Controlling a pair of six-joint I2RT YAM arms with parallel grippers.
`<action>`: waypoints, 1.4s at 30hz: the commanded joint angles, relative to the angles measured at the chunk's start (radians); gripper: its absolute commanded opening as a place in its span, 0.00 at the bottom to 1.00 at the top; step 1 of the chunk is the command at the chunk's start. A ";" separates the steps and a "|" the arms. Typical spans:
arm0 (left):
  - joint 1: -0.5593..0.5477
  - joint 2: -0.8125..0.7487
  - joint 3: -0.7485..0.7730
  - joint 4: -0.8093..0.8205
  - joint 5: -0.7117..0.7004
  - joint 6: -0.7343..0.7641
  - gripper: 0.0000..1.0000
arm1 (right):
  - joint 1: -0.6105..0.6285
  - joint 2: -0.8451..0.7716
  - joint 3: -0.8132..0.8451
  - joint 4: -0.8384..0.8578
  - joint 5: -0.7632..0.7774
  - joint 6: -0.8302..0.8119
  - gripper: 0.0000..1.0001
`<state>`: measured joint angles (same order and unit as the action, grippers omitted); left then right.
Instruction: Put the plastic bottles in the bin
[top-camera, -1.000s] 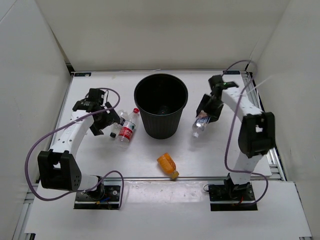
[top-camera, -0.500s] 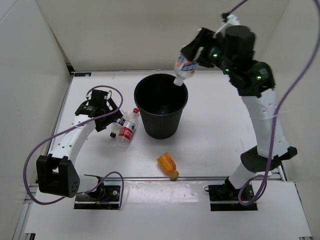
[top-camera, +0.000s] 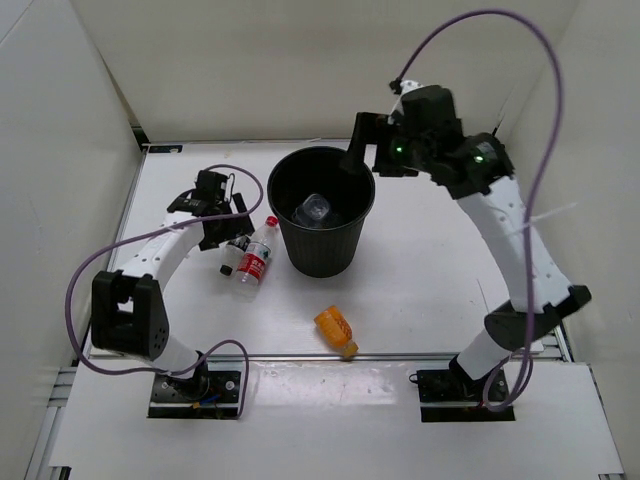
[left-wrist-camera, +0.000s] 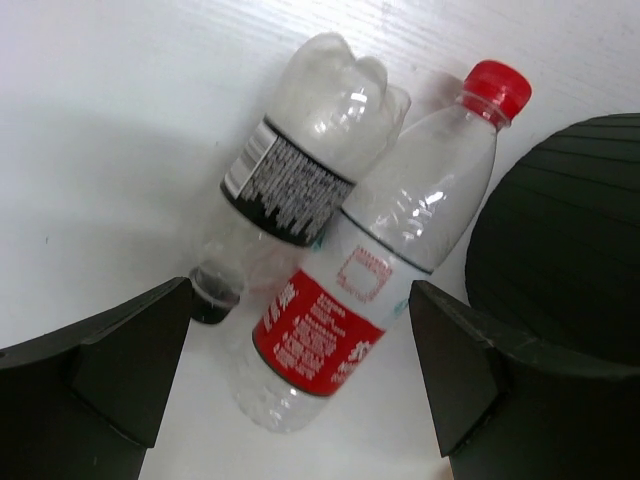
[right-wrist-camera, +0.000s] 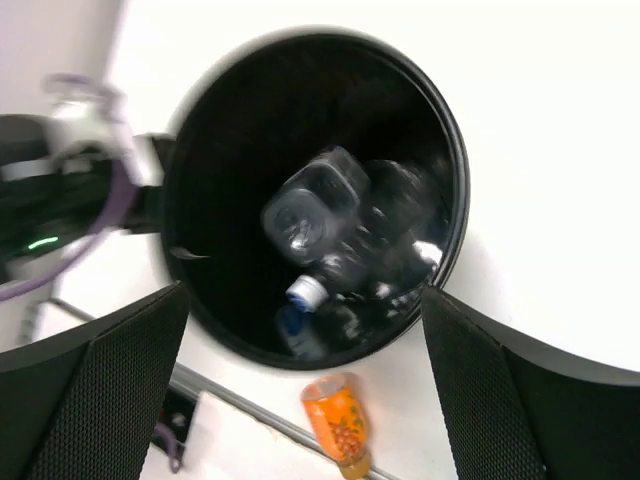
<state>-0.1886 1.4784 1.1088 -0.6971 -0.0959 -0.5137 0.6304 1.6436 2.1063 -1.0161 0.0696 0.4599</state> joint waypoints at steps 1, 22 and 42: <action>-0.005 0.055 0.060 0.050 -0.002 0.104 1.00 | 0.009 -0.047 0.075 -0.031 -0.042 -0.035 1.00; 0.038 -0.018 0.187 0.013 -0.071 -0.018 0.55 | 0.028 -0.073 0.060 -0.072 -0.034 -0.076 1.00; 0.058 0.035 0.296 0.025 -0.084 0.000 1.00 | 0.000 -0.065 0.001 -0.062 -0.090 -0.067 1.00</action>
<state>-0.1467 1.5070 1.3903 -0.6598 -0.1806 -0.5247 0.6407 1.5906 2.1208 -1.0985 -0.0044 0.4107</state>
